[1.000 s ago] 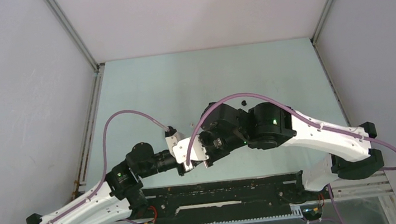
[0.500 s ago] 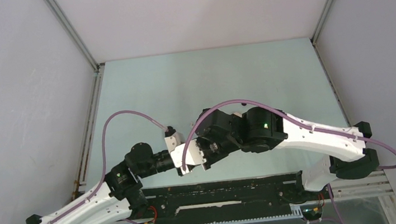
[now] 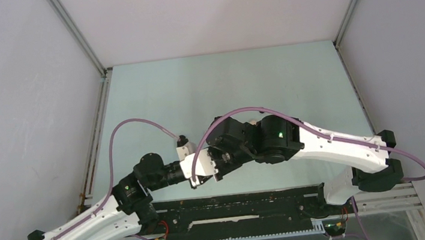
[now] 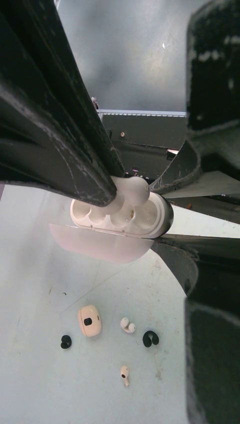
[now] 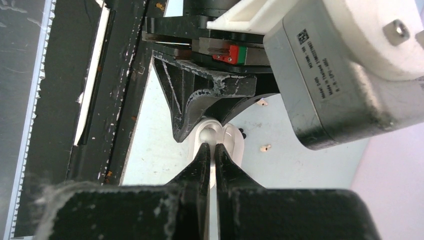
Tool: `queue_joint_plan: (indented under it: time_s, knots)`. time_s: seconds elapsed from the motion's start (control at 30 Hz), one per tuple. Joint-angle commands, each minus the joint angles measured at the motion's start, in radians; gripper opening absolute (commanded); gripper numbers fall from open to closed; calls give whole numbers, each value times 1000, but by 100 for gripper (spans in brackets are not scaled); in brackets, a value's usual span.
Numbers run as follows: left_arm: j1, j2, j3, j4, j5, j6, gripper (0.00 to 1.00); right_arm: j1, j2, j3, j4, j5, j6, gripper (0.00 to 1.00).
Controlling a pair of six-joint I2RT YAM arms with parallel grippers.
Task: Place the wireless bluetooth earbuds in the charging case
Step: Place the earbud in the charging case.
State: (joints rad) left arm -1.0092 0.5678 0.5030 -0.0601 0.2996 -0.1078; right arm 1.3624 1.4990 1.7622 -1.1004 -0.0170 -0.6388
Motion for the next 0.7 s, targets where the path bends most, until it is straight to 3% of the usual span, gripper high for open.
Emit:
queue_joint_plan:
  time_s: [0.0,0.67]
  knots:
    - [6,-14,-14,55,16,-7,0,-5,13,3,34,43,7,0]
    - [9,-19,-15,55,13,-7,0,-15,22,-26,39,60,22,0]
